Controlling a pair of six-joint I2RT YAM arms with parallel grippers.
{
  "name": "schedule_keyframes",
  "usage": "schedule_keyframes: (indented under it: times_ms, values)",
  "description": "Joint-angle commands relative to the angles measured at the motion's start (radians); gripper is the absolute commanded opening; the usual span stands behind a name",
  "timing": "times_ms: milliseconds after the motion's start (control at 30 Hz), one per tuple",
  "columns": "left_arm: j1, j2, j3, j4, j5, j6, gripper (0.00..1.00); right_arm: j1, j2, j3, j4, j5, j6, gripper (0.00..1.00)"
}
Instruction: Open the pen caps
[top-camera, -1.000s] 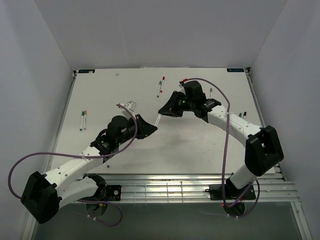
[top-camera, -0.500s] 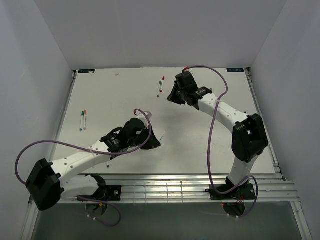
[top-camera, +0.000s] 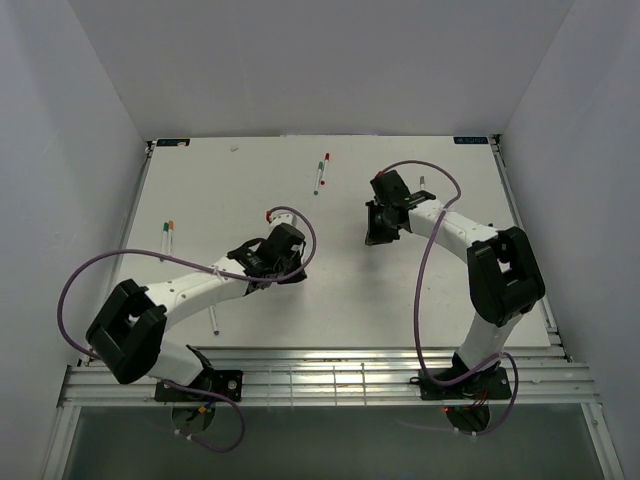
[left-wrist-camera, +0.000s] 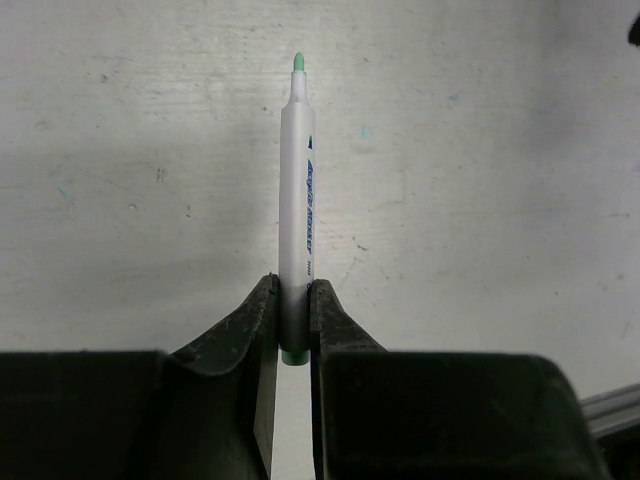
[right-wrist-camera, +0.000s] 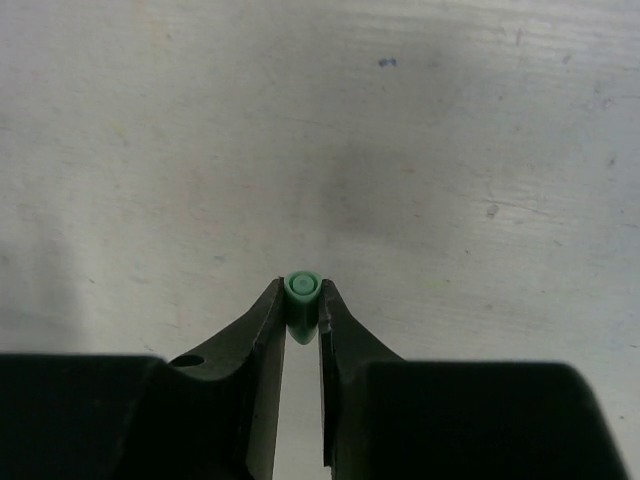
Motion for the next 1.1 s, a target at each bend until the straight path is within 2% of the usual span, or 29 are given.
schedule_keyframes:
  times_ms: [0, 367, 733, 1067]
  values:
    - [0.015, 0.052, 0.051, 0.016, -0.084, 0.014, 0.0, -0.041, -0.066, -0.066, -0.014, -0.063, -0.092, 0.08]
    - [0.027, 0.124, -0.032, 0.243, -0.168, 0.044, 0.0, -0.041, -0.076, -0.193, 0.09, -0.157, -0.171, 0.08]
    - [0.108, 0.282, -0.056, 0.351, -0.009, 0.035, 0.0, -0.041, -0.005, -0.199, 0.142, -0.177, -0.172, 0.15]
    - [0.127, 0.327, -0.084, 0.309, 0.025, -0.014, 0.0, -0.041, 0.021, -0.186, 0.145, -0.1, -0.148, 0.17]
